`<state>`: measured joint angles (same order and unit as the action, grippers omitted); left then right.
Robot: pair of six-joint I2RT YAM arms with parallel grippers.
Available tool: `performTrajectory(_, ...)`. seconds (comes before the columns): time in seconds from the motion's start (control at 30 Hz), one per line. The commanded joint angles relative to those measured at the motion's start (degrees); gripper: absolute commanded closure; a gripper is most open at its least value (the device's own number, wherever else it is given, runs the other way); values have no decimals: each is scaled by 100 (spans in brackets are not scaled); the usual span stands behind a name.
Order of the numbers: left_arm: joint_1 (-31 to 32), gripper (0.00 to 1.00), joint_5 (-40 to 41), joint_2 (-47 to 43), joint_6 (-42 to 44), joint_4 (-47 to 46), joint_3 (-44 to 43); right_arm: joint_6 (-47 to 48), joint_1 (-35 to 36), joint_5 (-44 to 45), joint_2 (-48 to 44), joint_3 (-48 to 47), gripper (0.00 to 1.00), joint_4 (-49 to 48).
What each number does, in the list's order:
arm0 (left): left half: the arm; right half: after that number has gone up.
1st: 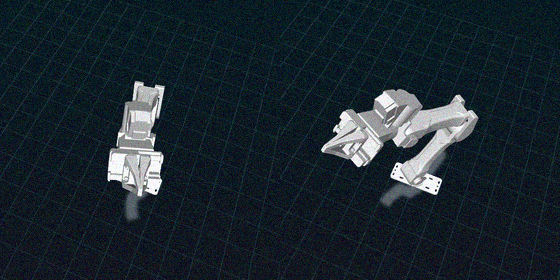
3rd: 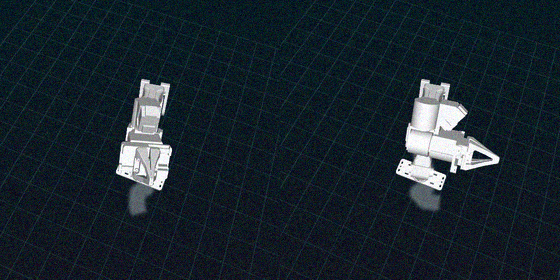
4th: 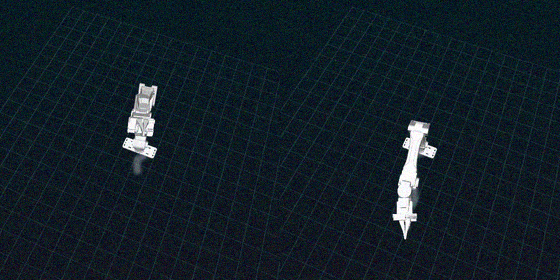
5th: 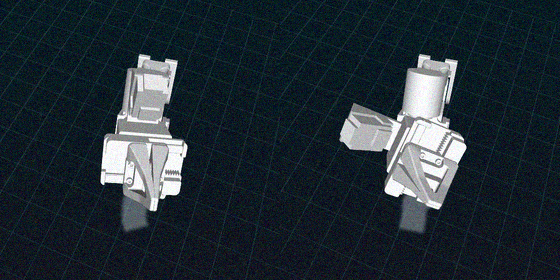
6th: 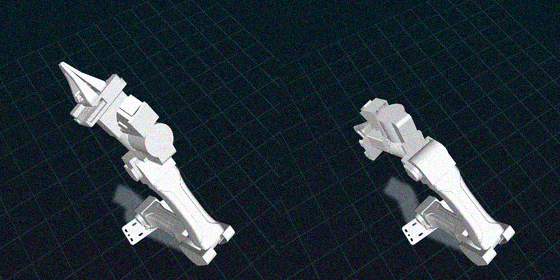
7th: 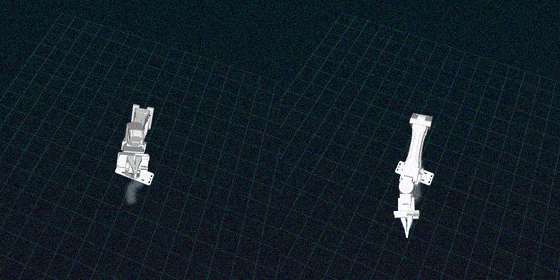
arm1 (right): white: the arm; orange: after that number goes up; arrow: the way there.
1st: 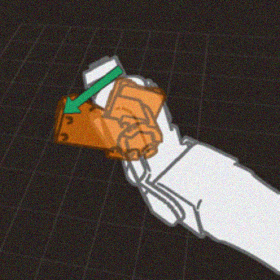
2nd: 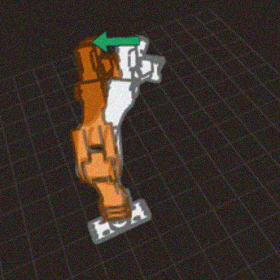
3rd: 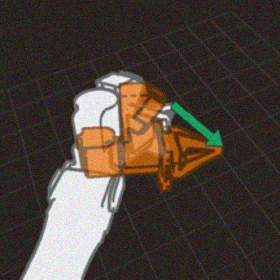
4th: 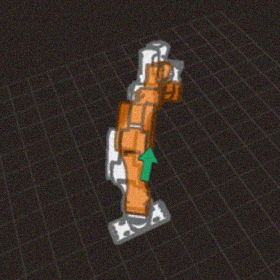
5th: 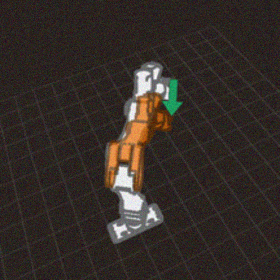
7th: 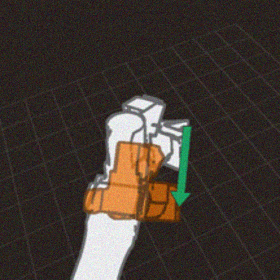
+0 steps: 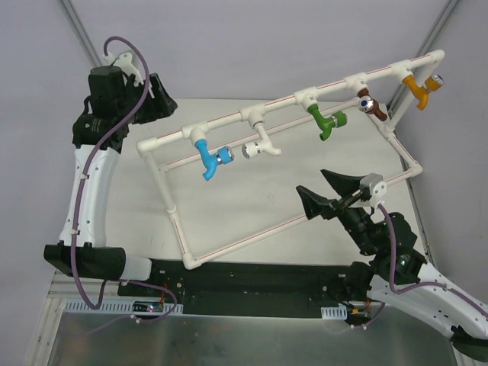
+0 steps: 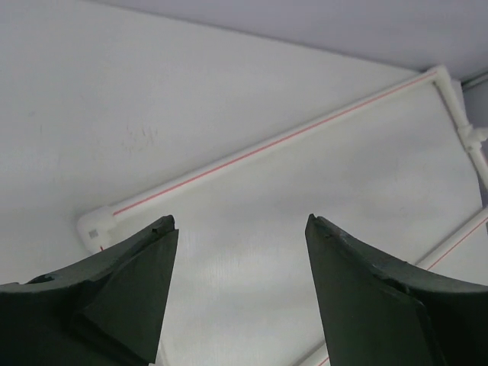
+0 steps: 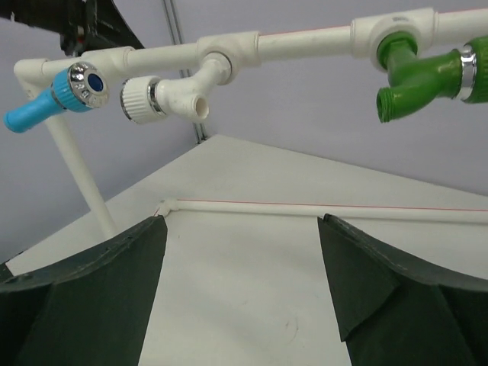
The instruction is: Install the water faucets
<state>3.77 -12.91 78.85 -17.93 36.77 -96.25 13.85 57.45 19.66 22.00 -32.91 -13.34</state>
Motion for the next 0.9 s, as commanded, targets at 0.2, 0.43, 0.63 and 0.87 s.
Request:
performTrajectory(0.2,18,37,8,-1563,-351,497,-230,-470,-15,178,-679,170,12,780)
performTrajectory(0.43,18,42,-176,-3523,-474,629,922,-857,-15,231,-1119,671,12,860)
performTrajectory(0.63,18,95,-977,-4386,-1045,717,2011,-1217,-23,433,-1215,830,13,948)
performTrajectory(0.87,27,100,-685,-4152,-1379,726,3208,-2367,-23,697,-1242,803,18,1491)
